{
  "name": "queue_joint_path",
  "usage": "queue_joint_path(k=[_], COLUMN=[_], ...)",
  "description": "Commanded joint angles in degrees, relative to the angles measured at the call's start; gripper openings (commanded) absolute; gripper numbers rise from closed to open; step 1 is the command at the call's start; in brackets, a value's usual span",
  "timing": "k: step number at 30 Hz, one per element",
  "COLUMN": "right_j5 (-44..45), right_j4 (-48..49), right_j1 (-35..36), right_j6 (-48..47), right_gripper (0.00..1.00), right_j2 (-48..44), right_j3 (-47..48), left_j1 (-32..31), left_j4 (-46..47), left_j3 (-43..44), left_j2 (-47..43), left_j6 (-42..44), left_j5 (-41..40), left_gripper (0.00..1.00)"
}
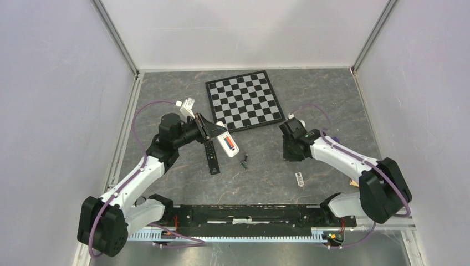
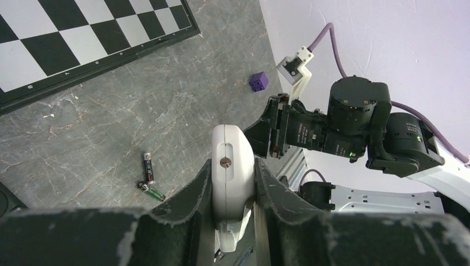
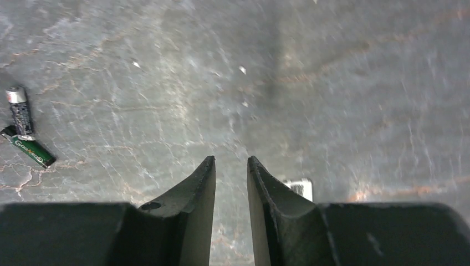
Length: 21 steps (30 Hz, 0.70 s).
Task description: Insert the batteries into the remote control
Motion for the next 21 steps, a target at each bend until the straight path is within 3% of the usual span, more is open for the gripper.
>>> queue_joint_path(k=[1,3,5,7,9,12,15,21], right_j5=[5.1,7.1,8.2,8.7,9.4,8.5,6.2,0.6], right_j4=[7.7,7.8,7.7,7.4,4.9,3.0,2.1,-1.0], right_j1=[2.6,3.0,3.0,3.0,2.9,2.9,2.9,2.9], right_j6=[-5.9,-8.2,-10.9,-13.6,-14.2,-15.0,-15.3,-12.0], right_gripper=[0.32,0.33,0.41,0.56,0.8,0.97,0.98,0.76], right_j2=[3.8,4.9,4.0,2.5,0.6,-3.4,-6.7,-9.5], right_j3=[2.1,3.0,3.4,2.6,1.0,-3.1,-7.4,-12.2], left_j1=[0.4,0.4,0.3,0.4,0.4,0.4,0.3,0.3], left_j4=[0.6,-0.1,-0.9,-1.2,-1.3,-1.3,-1.5,-1.8], left_j3=[0.7,1.0,1.2,1.3,1.3,1.2,1.1,1.0], left_j2=[-1.3,-1.4,-1.6,-1.8,-1.9,-1.9,-1.8,-2.0], left_j6=[1.9,2.2,2.6,2.7,2.7,2.6,2.7,2.7], left_j5=[-1.3,-1.6,-1.7,-1.9,-2.0,-2.0,-1.9,-1.6], left_gripper=[0.02,0.02,0.02,0.02,0.02,0.02,0.02,0.02])
